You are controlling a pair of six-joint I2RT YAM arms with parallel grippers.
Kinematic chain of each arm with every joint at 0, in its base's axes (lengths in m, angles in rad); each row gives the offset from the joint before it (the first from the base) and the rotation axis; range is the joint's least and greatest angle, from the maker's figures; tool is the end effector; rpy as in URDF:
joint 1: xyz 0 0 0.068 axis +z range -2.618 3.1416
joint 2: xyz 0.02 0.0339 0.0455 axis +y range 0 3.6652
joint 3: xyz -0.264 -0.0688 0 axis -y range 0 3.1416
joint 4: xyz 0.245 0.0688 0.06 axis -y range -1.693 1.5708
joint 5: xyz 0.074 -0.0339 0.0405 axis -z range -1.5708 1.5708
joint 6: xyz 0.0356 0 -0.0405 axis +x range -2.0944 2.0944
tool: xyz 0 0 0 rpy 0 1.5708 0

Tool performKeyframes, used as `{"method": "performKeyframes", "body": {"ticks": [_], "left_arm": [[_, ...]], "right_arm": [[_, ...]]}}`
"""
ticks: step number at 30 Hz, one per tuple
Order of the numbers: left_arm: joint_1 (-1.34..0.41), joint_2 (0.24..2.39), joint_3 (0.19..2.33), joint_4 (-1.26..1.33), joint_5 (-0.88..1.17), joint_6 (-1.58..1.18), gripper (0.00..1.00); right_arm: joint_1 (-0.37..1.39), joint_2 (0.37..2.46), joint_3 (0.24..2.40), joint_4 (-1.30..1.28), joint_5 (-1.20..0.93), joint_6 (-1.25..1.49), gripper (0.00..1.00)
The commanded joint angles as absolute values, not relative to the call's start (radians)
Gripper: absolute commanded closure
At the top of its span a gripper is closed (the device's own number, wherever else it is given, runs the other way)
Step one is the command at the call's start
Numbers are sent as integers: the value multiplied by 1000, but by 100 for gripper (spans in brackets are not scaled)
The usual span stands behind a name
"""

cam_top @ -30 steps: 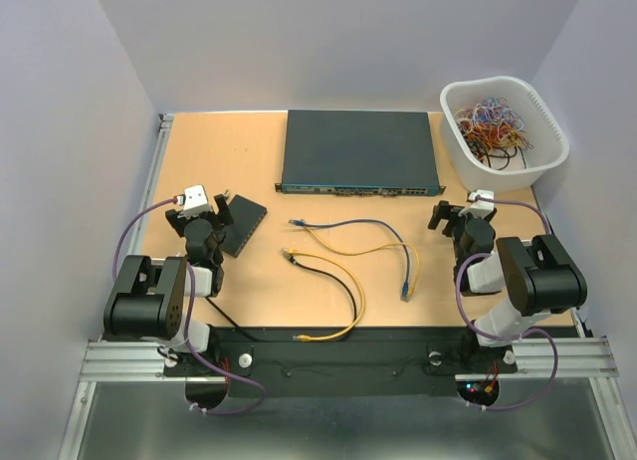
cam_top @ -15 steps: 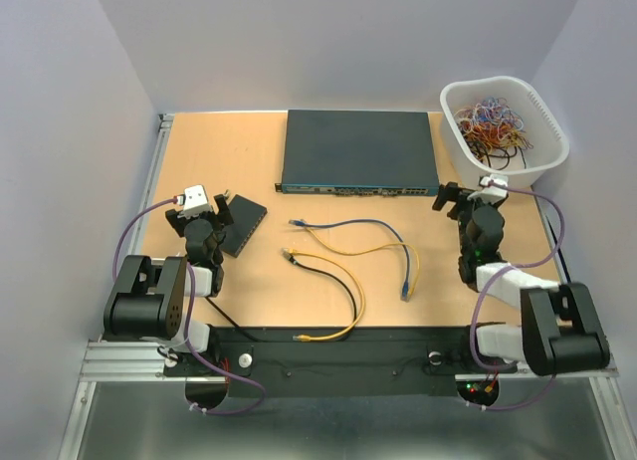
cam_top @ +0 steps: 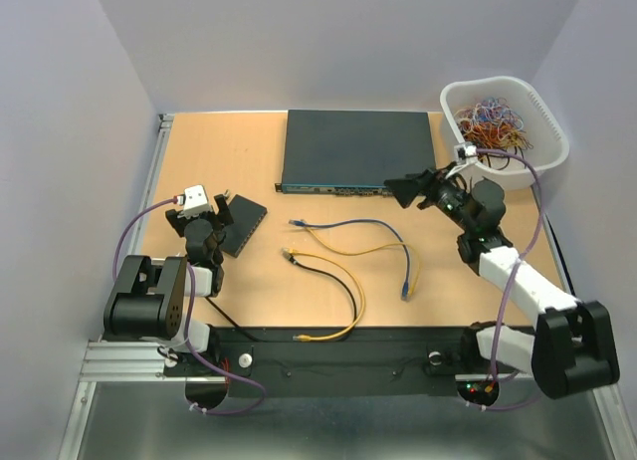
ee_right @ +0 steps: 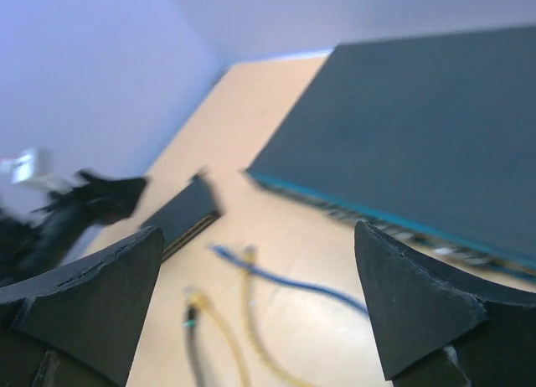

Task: Insert the plug into the switch port

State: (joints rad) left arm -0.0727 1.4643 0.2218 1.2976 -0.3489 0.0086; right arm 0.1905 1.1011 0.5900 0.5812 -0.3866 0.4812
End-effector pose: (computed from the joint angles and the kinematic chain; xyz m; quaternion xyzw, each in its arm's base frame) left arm 0.2353 -0.0049 0.1694 -0.0985 0.6815 0.0963 0.7187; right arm 0.2432 0.0606 0.2889 -0.0421 0.6825 0.3602 0.6346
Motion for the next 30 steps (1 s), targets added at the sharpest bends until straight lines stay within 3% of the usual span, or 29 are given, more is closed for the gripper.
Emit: {"method": "performKeyframes", "body": {"ticks": [1,3,6,8,11,13,16,18,20,21,23,27,30], "left_arm": [[-78,1459,222,1585,-356,28,1],[-77,1459,222,1585,-356,26,1],[-78,1459,224,1583,-362,23,1],[-78,1459,225,1580,-361,21,1],[-80,1454,224,1591,-362,26,1],[-84,1395,229,1489,-397,5,1],[-127,1323,209,1555,-503,66,1],[-176,1226,254,1360,-540,81,1],[-181,1064,310,1134,-522,11,1],[-181,967,316,1090,-485,-52,1],[-175,881,270,1077,-392,-191,1],[-167,764,127,1233,-378,-374,2],[-167,686,229,961,-292,-394,5]], "right_arm": [[192,1247,584,756,-743,822,0],[219,1360,659,831,-924,854,0],[273,1303,629,847,-867,816,0],[302,1261,649,702,-836,699,0],[444,1216,759,255,-590,395,0],[569,1227,828,123,-399,290,0],[650,1230,816,112,-376,272,0],[686,1253,811,110,-335,258,2],[732,1313,827,109,-288,244,12],[761,1336,837,106,-273,239,23],[814,1417,889,89,-249,227,35],[899,1538,983,57,-186,195,46],[931,1601,1028,45,-161,195,51]]}}
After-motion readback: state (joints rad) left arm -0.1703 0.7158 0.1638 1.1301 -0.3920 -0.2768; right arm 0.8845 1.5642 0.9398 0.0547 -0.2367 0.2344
